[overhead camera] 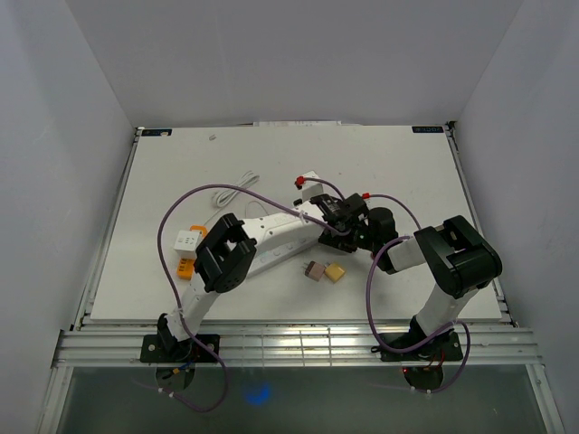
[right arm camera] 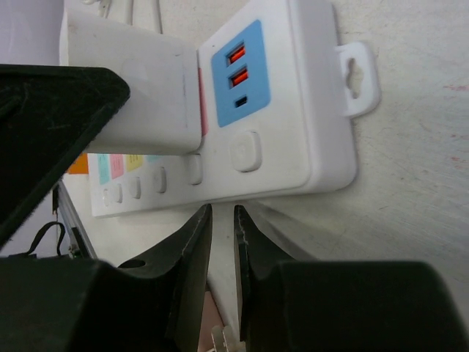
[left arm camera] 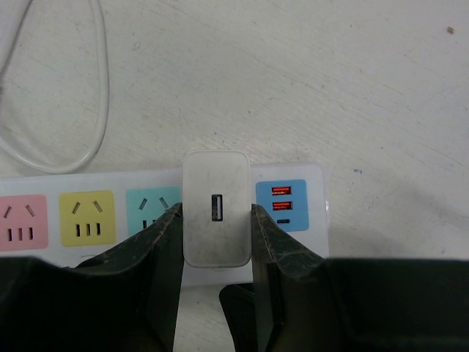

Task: Insert the plug
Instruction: Insert the plug into the socket.

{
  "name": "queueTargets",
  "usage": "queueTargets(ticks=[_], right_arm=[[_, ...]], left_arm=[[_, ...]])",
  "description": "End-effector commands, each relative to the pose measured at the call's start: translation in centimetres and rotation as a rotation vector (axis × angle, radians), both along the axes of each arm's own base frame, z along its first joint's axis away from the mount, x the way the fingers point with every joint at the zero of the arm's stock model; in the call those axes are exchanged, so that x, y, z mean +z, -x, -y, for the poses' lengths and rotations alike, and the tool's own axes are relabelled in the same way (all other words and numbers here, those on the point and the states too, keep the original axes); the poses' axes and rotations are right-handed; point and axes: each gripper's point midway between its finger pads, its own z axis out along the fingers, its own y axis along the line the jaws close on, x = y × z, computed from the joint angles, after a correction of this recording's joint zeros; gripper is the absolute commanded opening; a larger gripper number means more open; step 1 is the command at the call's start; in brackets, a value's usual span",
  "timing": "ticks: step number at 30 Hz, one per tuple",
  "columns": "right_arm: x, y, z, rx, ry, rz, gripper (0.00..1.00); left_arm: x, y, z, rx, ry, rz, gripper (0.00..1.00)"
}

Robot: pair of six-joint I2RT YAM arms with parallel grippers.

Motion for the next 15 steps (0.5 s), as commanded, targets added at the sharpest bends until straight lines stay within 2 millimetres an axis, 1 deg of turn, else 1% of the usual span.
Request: queueTargets(ticks=[1,6,9,13,15], right_arm=[[-0.1,-1.8,0.6,-0.062,0.033,0.037,0.24],[0.0,-1.8,0.6,-0.060,0.032,0.039,0.24],[-0.2,-1.7,0.6,-0.058,0.035,0.036,0.24],[-0.2,-1.8,0.5,-0.057,0.030,0.034,0.24],[-0.2,-1.8,0.5,-0.057,0.030,0.035,0.24]], left_arm=[[-8.5,5.2,-2.2,-0.041,-0.044,-0.432,0.00],[-9.8,5.5,-2.5,-0.038,-0.059,-0.496,0.00],[-9.6,5.5,-2.9,-0.028,-0.083,-0.480,0.00],[-9.0,5.7,-3.2,-0.016,-0.096,-0.446,0.00],[-9.1,5.7,-3.2,-0.020,-0.100,-0.450,0.00]])
